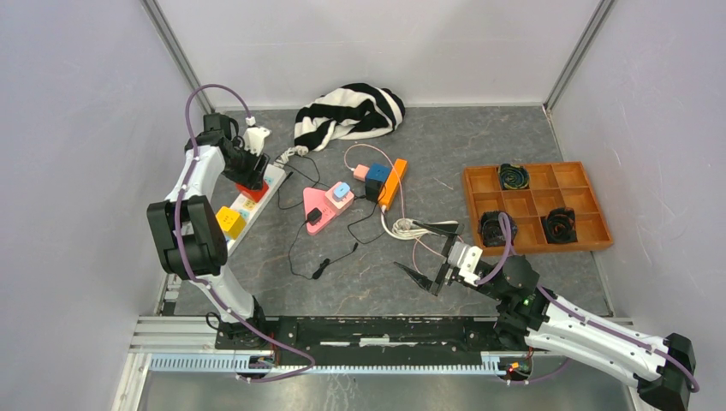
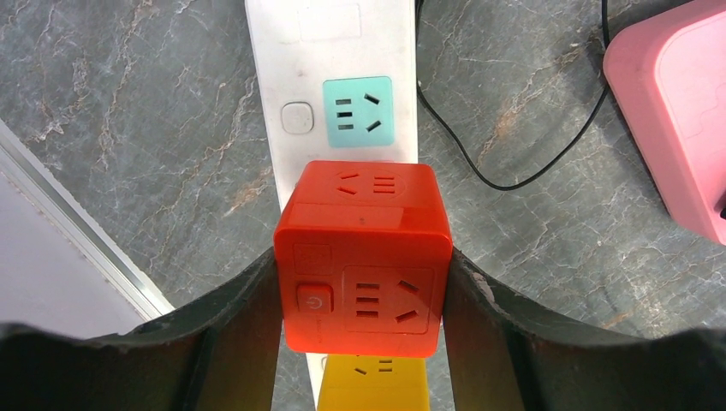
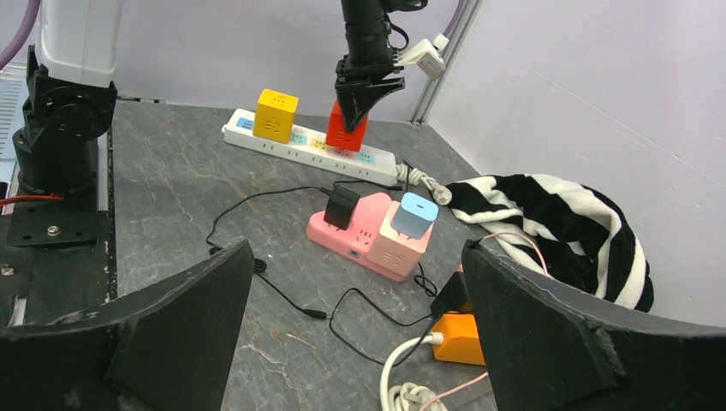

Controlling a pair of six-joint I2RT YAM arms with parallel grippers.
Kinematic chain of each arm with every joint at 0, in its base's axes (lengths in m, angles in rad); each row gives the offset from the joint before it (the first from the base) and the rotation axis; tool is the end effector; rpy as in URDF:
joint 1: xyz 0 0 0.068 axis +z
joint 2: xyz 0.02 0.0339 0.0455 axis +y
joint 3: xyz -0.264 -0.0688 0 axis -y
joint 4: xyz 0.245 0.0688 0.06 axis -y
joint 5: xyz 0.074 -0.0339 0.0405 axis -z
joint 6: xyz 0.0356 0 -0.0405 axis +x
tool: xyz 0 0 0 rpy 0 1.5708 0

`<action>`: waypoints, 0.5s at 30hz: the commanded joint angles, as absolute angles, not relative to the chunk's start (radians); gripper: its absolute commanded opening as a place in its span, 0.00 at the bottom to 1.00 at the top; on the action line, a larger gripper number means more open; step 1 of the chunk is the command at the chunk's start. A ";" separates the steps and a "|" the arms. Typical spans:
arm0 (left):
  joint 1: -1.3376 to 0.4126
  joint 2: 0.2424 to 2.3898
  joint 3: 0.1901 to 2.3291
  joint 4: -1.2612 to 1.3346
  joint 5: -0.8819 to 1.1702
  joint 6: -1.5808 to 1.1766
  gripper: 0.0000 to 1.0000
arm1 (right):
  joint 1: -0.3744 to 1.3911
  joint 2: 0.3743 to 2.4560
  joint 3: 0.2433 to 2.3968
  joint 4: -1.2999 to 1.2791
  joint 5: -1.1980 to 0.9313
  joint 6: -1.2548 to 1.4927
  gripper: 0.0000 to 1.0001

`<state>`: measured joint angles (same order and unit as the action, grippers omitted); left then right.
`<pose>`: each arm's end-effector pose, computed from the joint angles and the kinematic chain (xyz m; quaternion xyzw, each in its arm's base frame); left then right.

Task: Insert the plug
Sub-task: Insert the plug into the socket.

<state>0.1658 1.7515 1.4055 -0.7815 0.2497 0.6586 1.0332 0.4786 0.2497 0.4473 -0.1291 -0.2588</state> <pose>0.3613 0.0515 0.2485 0.2626 0.9320 -0.0239 0.2485 0.0701 0.1265 0.2616 -0.4161 0.4684 0.3313 0.7055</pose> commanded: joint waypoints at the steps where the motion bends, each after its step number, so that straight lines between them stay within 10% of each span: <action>1: 0.160 1.752 1.441 -0.749 0.290 0.702 0.02 | 1.034 0.467 0.243 0.488 -0.110 -0.267 0.98; 15: 0.145 1.769 1.428 -0.750 0.239 0.724 0.02 | 1.034 0.457 0.240 0.486 -0.106 -0.267 0.98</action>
<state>0.1505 1.7576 1.4055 -0.7773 0.2531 0.6765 1.0332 0.4667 0.2470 0.4469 -0.1253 -0.2588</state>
